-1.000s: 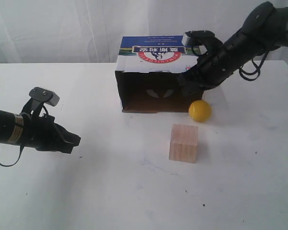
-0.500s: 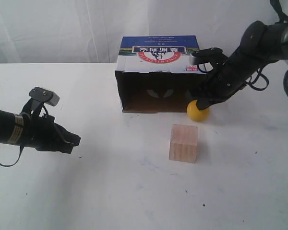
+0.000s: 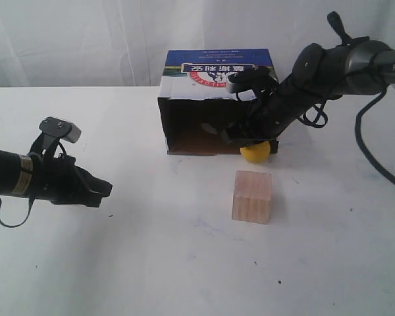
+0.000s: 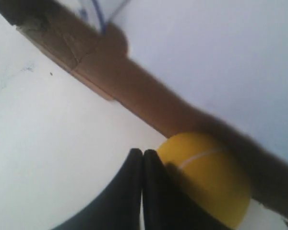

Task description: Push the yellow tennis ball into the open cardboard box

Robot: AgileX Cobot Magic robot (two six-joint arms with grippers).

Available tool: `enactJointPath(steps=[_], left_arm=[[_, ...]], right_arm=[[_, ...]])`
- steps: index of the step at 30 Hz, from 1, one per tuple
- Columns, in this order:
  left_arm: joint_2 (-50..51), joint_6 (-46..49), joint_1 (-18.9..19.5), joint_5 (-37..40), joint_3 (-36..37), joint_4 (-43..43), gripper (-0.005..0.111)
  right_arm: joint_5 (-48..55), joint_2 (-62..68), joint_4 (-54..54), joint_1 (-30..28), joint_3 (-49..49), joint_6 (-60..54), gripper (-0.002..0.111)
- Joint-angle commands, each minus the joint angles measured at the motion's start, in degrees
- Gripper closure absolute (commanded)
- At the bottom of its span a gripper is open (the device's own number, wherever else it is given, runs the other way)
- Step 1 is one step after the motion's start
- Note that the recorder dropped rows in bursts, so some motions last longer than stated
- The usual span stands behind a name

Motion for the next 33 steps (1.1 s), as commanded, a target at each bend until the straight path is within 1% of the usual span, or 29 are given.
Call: enactJointPath(steps=[1, 8, 11, 13, 16, 17, 18, 20, 21, 23, 29, 33], left_arm=[[-0.5, 0.5, 0.1, -0.6, 0.3, -0.3, 0.107], [-0.4, 0.5, 0.1, -0.8, 0.3, -0.3, 0.107], [-0.4, 0.5, 0.1, -0.8, 0.3, -0.3, 0.107], [-0.4, 0.6, 0.1, -0.8, 0.3, -0.3, 0.107], [-0.4, 1.4, 0.1, -0.7, 0.3, -0.4, 0.107], [-0.4, 1.4, 0.1, -0.7, 0.3, -0.4, 0.107], [-0.4, 1.5, 0.1, -0.7, 0.3, -0.4, 0.107], [-0.4, 2.2, 0.1, -0.7, 0.3, -0.4, 0.107], [-0.4, 2.5, 0.1, -0.7, 0.3, -0.4, 0.107], [-0.4, 2.6, 0.1, -0.7, 0.3, -0.4, 0.107], [-0.4, 2.9, 0.1, -0.7, 0.3, -0.4, 0.107], [-0.4, 3.6, 0.1, -0.7, 0.3, -0.8, 0.107]], right_arm=[[-3.8, 0.6, -1.5, 0.0, 0.5, -0.9, 0.108], [-7.2, 0.5, -0.1, 0.1, -0.4, -1.3, 0.108], [-6.5, -1.0, -0.1, 0.1, -1.0, -1.3, 0.108], [-4.4, -2.5, -0.1, 0.1, -1.0, -1.3, 0.108], [7.2, -4.1, -0.2, 0.1, -1.0, -1.3, 0.108], [9.6, -4.0, -0.4, 0.1, -0.3, -0.7, 0.108], [9.9, -3.6, -1.3, 0.1, 0.5, -0.6, 0.108], [8.4, -1.6, -5.5, 0.0, 1.9, 3.2, 0.108], [8.1, -0.6, -10.6, 0.0, 2.6, 7.7, 0.108], [7.8, 0.7, -13.7, 0.0, 2.7, 10.0, 0.108], [3.4, 1.4, -13.8, 0.0, 2.6, 10.0, 0.108], [-1.5, 1.4, -13.2, 0.0, 2.6, 10.0, 0.108]])
